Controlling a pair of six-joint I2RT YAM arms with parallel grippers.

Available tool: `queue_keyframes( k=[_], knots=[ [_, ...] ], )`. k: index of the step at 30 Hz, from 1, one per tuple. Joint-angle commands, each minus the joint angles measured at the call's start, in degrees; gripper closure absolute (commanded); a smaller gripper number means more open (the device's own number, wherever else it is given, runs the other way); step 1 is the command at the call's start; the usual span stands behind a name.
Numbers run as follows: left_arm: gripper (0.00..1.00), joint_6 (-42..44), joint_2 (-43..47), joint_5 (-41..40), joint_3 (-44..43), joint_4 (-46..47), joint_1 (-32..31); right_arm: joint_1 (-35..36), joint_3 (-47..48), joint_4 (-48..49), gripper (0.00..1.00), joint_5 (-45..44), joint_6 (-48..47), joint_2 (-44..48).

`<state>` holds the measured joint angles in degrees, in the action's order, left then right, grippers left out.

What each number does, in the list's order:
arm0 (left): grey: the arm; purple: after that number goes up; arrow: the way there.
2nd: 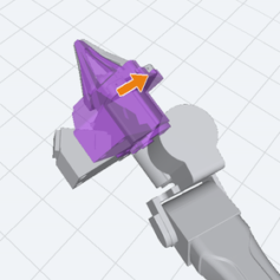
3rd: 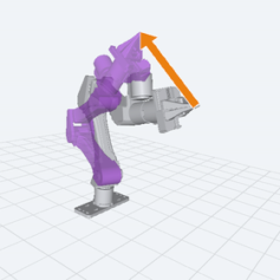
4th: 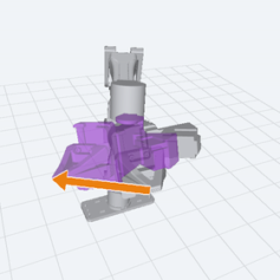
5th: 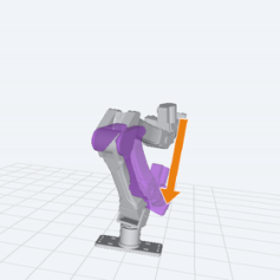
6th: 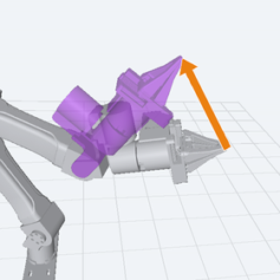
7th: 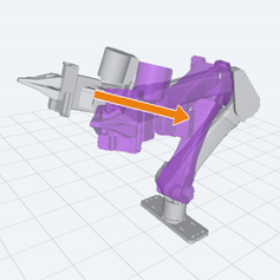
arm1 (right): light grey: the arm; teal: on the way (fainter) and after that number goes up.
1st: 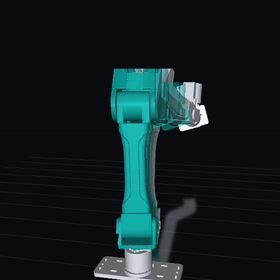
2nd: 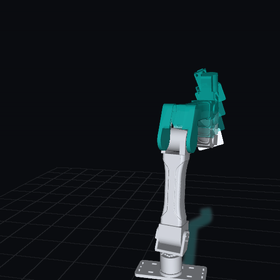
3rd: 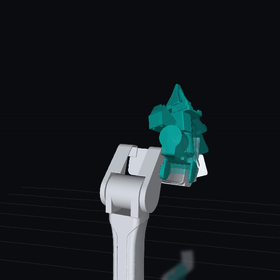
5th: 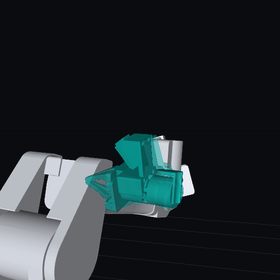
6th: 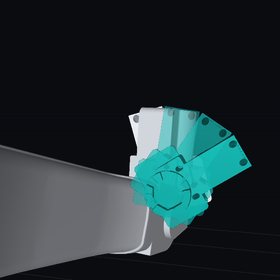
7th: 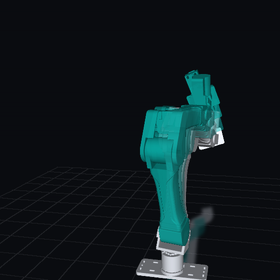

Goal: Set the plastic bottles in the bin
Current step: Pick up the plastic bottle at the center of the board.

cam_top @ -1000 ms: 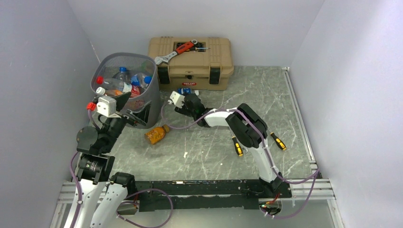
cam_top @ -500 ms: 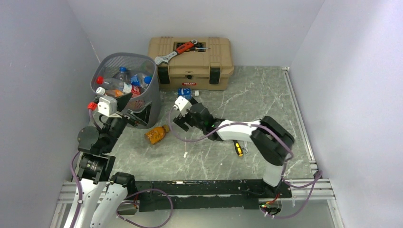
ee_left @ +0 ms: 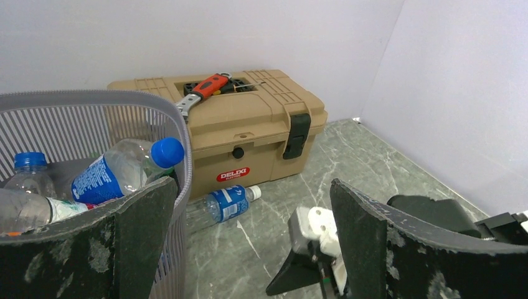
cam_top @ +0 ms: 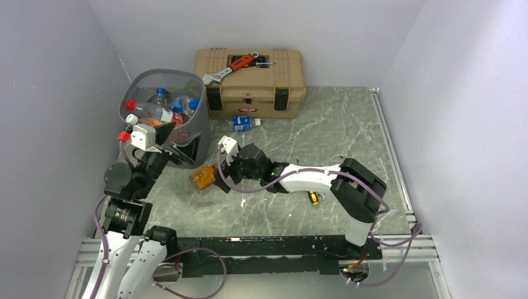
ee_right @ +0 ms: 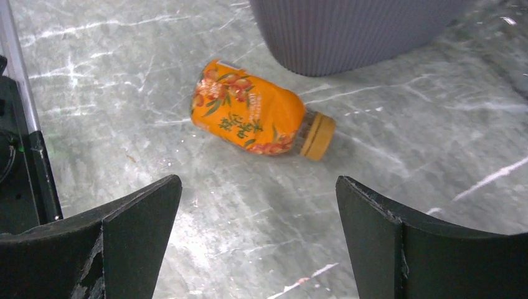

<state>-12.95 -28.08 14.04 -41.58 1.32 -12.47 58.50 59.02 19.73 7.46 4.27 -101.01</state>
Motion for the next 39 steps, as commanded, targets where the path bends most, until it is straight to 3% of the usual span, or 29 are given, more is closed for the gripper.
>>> queue_keyframes(
  k=[1, 6, 14, 24, 30, 39],
  knots=[
    [0.02, 0.02, -0.53, -0.24, 0.01, 2.1, -0.48, 2.14, 4.48, -0.14, 0.01, 2.35, -5.25, -2.92],
    [0.02, 0.46, -0.58, 0.1, 0.01, 2.03, -0.98, 1.19, 7.2, -0.9, 0.06, 7.5, -14.99, -7.27],
    [0.02, 1.49, -0.68, -0.73, 0.05, 1.47, -1.65, 0.74, 15.65, -0.77, 0.06, 10.49, -17.74, -14.44],
    [0.02, 1.4, -0.56, -0.86, -0.12, 1.31, -1.68, 0.59, 21.66, -9.34, 0.07, 13.62, -20.04, -20.62],
    [0.02, 0.85, -0.75, -0.1, -0.15, 1.66, -1.68, 2.99, 17.74, -11.34, 0.08, 11.67, -19.37, -17.74],
    [0.02, 0.6, -1.0, 0.14, -0.08, 1.71, -1.68, 6.47, 19.61, -14.36, 0.07, -0.6, -22.39, -20.58]
  ],
)
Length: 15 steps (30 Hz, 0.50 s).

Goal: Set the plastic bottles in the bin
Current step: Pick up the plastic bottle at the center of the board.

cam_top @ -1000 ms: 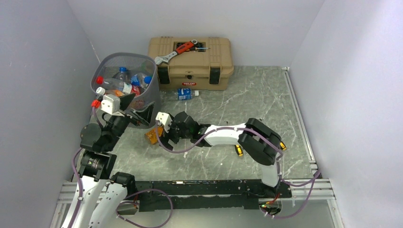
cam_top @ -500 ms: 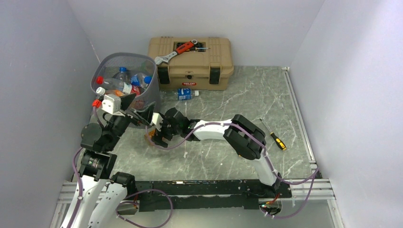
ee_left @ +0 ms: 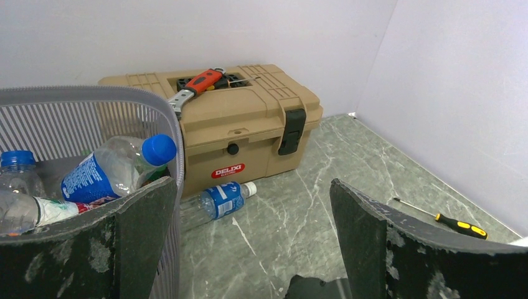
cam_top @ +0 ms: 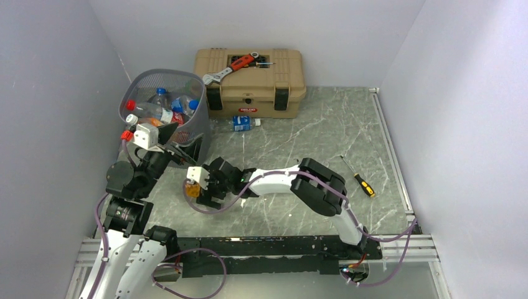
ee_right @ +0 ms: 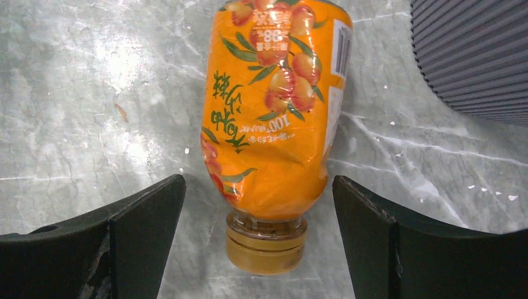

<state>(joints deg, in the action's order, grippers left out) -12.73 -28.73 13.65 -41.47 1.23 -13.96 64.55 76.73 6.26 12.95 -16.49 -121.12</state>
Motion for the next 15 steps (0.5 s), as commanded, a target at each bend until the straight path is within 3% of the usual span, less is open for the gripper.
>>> queue_keyframes(
  k=[1, 4, 7, 15],
  knots=[
    [0.02, 0.43, -0.25, 0.47, -0.14, 1.8, -0.19, 0.33, 1.92, -0.1, 0.07, -6.68, -1.54, -0.78],
    [0.02, 0.56, -0.16, 0.17, -0.18, 1.68, -0.19, 0.31, 2.53, 1.01, 0.12, -7.74, -1.53, -1.83],
    [0.02, 0.6, 0.02, 0.04, -0.11, 1.64, -0.19, 0.31, 1.7, 2.49, 0.23, -7.66, -1.37, -1.64],
    [0.02, 0.36, 0.14, 0.28, -0.18, 1.86, -0.19, 0.4, -3.41, 5.53, 0.73, -8.37, -0.29, 2.03]
  ],
)
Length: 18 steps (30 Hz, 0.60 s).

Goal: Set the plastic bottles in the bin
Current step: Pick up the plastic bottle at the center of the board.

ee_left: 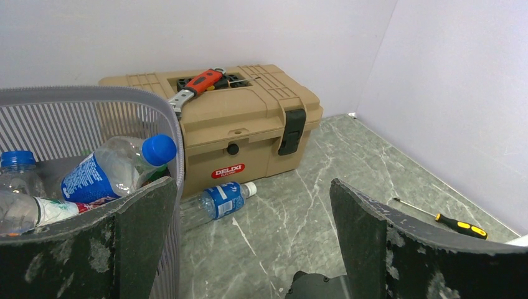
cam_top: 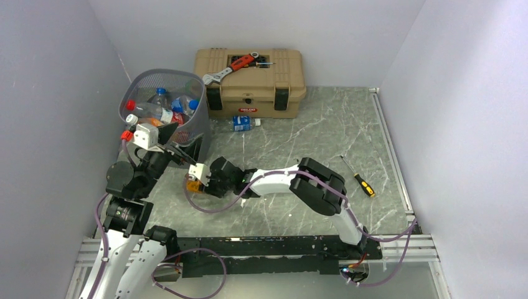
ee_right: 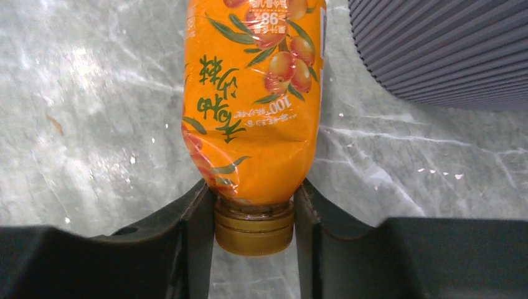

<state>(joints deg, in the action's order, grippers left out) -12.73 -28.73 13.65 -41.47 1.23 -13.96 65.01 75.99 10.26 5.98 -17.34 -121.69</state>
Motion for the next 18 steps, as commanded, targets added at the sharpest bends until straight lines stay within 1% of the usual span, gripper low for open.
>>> queue_keyframes(
  k=[1, 4, 6, 8, 10, 12, 13, 16, 18],
  knots=[
    [0.02, 0.34, 0.13, 0.24, -0.14, 1.84, -0.19, -0.06, -3.98, 2.41, 0.77, -1.79, 1.13, 3.62],
    [0.02, 0.18, 0.19, -0.08, -0.27, 1.59, -0.19, -0.06, -10.1, 6.32, 0.88, -3.29, 3.88, 9.13],
    [0.02, -0.03, 0.34, -0.51, -0.27, 1.72, -0.28, -0.06, -14.3, 7.77, 1.0, -4.39, 6.06, 13.93],
    [0.01, -0.93, 0.37, -1.43, -0.37, 1.75, -0.37, 0.02, -19.81, 8.64, 1.0, -5.74, 8.84, 21.15],
    [0.01, -2.51, -0.1, -1.98, -0.77, 2.17, -0.37, -0.01, -24.71, 9.02, 1.0, -9.04, 11.56, 27.9],
    [0.01, -5.03, -1.35, -0.68, -1.81, 2.61, -0.41, -0.06, -29.67, 9.02, 1.0, -11.61, 14.38, 35.12],
    [0.0, -6.21, -2.17, 0.47, -2.53, 2.98, -0.4, -0.06, -31.71, 8.81, 1.0, -12.98, 15.57, 39.06],
    [0.01, -10.36, -5.59, 7.38, -4.75, 5.56, -0.44, -0.06, -36.72, 8.19, 1.0, -16.35, 19.9, 50.52],
    [0.01, -16.57, -9.42, 11.42, -7.19, 6.04, -0.4, -0.06, -38.71, 7.77, 1.0, -17.13, 21.44, 57.21]
  ],
)
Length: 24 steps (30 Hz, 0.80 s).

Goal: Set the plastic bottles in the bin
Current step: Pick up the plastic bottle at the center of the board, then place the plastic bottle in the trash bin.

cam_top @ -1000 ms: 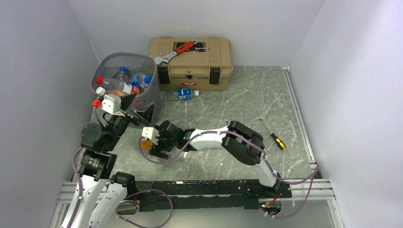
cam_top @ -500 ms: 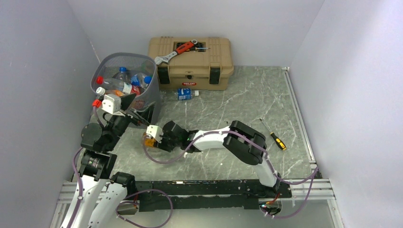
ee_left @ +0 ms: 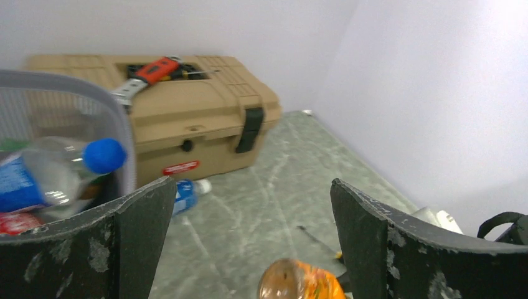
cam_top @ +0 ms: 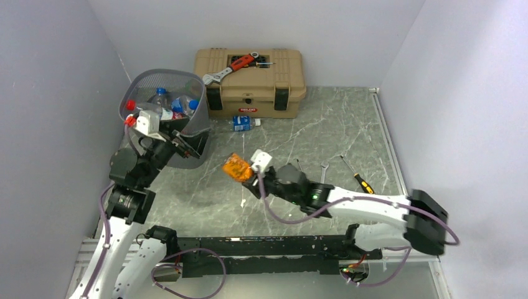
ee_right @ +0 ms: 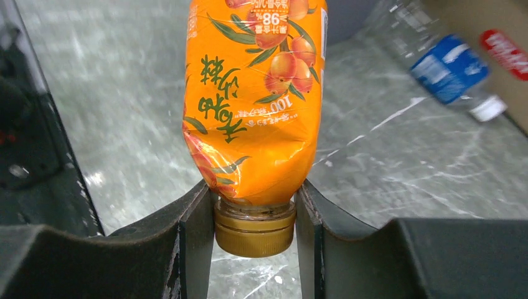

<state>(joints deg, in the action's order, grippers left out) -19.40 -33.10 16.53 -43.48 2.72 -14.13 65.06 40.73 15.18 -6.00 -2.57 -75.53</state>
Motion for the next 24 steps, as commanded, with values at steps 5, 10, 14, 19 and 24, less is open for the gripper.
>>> queue_keyframes(
  k=[5, 10, 14, 19, 24],
  knots=[
    [0.01, -22.53, -14.72, 23.62, -9.8, 11.05, -0.48, -0.1, -7.31, 3.94, 1.0, -6.82, 10.2, 23.96],
    [0.01, -21.31, -20.22, 23.76, -12.64, 10.94, -7.42, -0.11, -9.32, 8.05, 1.0, -6.17, 12.32, 30.59],
    [0.01, -13.97, -22.4, 16.49, -14.48, 6.93, -16.93, -0.09, -9.62, 11.49, 1.0, -5.3, 14.5, 31.72],
    [0.01, -11.85, -24.18, 13.29, -12.38, 10.98, -21.19, -0.06, -10.93, 17.14, 1.0, -4.68, 16.91, 33.16],
    [0.01, -13.54, -26.75, 15.66, -11.84, 14.33, -22.31, -0.03, -10.66, 19.23, 1.0, -3.93, 17.08, 32.59]
  ],
)
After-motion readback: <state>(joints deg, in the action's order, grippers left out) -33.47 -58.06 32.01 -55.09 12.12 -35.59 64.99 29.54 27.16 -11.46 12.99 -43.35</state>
